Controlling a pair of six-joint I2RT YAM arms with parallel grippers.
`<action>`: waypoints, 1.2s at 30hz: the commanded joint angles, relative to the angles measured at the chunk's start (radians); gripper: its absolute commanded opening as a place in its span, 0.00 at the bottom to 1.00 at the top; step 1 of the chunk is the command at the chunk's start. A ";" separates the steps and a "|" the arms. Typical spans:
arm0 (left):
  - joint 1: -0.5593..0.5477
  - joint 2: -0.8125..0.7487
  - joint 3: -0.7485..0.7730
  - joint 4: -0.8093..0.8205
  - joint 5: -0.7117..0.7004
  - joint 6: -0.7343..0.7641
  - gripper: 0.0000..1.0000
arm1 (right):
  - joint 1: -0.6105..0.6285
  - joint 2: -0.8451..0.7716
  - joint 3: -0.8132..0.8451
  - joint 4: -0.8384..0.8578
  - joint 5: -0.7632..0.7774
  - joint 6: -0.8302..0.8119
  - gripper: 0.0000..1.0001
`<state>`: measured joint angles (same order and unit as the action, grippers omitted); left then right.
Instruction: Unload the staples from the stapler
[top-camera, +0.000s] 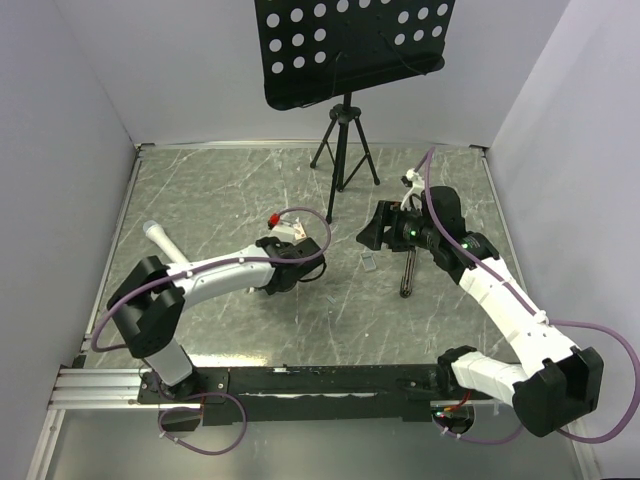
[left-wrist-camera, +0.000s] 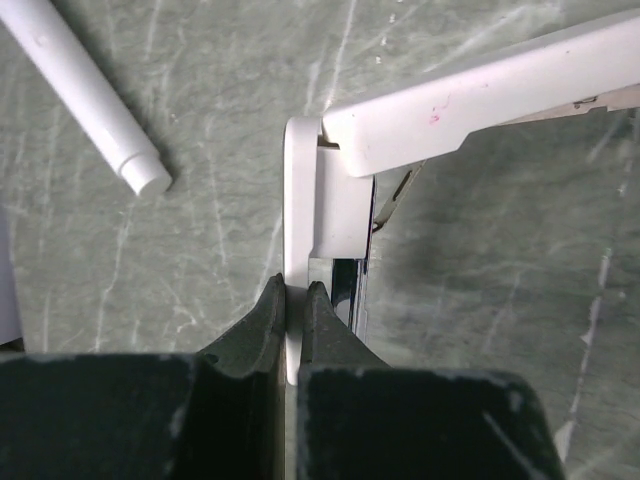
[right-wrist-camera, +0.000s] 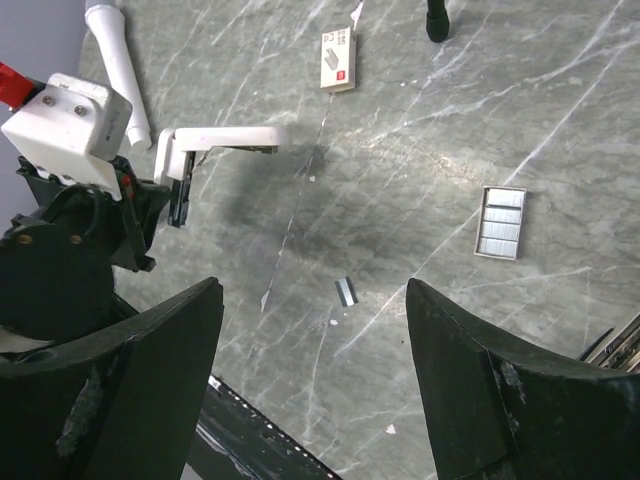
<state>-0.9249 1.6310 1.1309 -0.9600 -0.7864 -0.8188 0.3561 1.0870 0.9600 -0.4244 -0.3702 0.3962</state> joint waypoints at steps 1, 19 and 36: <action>-0.014 0.024 0.053 -0.077 -0.111 -0.059 0.01 | -0.012 -0.018 -0.006 0.045 -0.026 0.001 0.80; -0.060 0.155 0.067 -0.023 -0.051 -0.060 0.01 | -0.022 -0.016 -0.007 0.050 -0.039 -0.002 0.80; 0.012 -0.117 -0.065 0.271 0.226 0.116 0.01 | -0.022 -0.024 -0.066 0.144 -0.138 0.039 0.79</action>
<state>-0.9043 1.5360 1.1172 -0.8127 -0.6056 -0.7605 0.3412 1.0870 0.9043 -0.3573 -0.4736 0.4217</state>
